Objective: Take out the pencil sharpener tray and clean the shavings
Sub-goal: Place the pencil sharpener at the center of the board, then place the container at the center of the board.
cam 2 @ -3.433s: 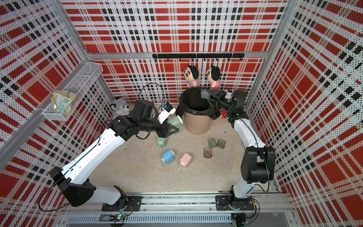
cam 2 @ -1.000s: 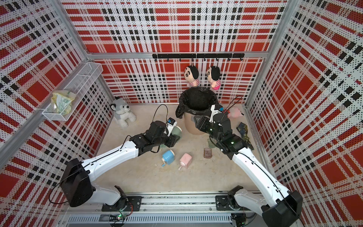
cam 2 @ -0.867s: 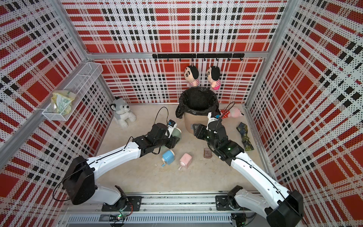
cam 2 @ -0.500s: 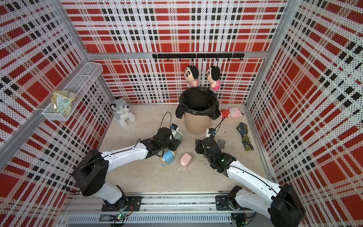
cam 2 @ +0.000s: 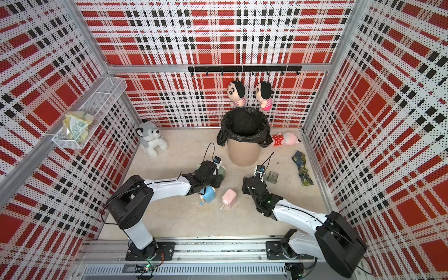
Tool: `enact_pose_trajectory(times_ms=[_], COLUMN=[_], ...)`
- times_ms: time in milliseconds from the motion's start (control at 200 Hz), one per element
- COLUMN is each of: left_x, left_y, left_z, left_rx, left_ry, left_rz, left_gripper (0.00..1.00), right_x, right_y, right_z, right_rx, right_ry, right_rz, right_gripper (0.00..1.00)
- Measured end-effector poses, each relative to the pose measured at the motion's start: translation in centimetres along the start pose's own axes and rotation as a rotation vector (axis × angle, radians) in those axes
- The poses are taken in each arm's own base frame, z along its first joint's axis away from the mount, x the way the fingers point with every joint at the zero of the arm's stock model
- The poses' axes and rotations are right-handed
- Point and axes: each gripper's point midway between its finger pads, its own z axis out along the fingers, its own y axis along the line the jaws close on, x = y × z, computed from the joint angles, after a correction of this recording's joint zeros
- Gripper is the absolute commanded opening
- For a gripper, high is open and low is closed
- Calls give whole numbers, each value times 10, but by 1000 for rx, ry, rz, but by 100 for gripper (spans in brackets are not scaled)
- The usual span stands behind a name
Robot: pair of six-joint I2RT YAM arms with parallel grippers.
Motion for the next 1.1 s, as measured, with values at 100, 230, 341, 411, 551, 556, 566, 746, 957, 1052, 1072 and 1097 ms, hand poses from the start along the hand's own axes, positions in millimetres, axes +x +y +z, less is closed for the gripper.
enact_pose_trajectory(times_ms=[100,230,341,411,551,556,566,746,957,1052,1072,1097], left_x=[-1,-1,0,-2,-13,-13,-15,-37,-67,-84,-87,-91], left_y=[2,3,3,3,1,1,1,-2,-11,-12,-12,-12], left_z=[1,2,2,1,-8,-9,-10,-30,-66,-87,-92,-97], left_rx=[-3,-5,-4,-1,8,8,9,32,101,127,131,136], left_ry=[-7,-10,-15,-22,-53,-55,-59,-125,-227,-285,-298,-311], left_rz=[-4,-6,-8,-10,-13,-13,-14,-27,-66,-85,-89,-93], left_gripper=[47,61,79,84,95,95,95,98,98,98,98,98], right_x=[7,15,19,21,20,19,19,18,22,20,20,21], right_y=[-1,-2,-2,-2,3,3,4,9,7,8,8,8], right_z=[9,20,26,29,38,38,39,47,56,59,59,58], right_rx=[7,19,23,25,26,26,25,18,29,22,20,17], right_ry=[8,15,17,16,12,12,11,0,-11,-26,-29,-32], right_rz=[-5,-14,-25,-34,-49,-49,-49,-61,-98,-106,-107,-107], right_gripper=[51,52,52,52,52,52,52,52,53,53,53,54])
